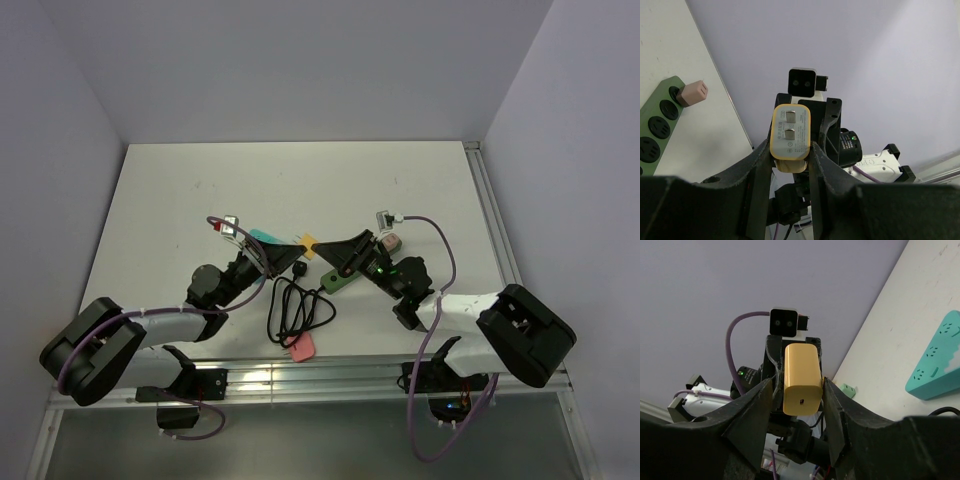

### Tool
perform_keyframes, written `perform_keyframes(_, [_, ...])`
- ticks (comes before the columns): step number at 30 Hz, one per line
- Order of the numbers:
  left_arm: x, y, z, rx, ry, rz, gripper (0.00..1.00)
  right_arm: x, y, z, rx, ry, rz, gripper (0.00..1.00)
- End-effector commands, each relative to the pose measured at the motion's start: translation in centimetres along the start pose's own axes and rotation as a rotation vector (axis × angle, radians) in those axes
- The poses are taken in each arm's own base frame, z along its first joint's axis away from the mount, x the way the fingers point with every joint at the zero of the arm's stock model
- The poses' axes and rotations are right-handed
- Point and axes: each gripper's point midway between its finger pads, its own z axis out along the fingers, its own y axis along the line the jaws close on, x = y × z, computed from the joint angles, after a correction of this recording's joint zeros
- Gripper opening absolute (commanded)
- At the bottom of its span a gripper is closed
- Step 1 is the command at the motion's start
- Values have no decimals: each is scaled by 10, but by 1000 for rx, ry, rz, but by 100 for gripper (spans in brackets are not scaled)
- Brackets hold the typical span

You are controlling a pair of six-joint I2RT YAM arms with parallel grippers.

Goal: Insert the plug
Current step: Pick up the plug from the center of the board.

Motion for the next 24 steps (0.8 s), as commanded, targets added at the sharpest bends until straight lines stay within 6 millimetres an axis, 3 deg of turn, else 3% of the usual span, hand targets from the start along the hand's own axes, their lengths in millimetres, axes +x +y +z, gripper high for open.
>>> perform_keyframes(1, [-15,-55,-3,218,-69,57,0,-9,22,1,-77,-34,-30,52])
perform_keyframes(24, [-12,-51,4,206,-44,56,0,-1,19,7,-81,3,-38,49])
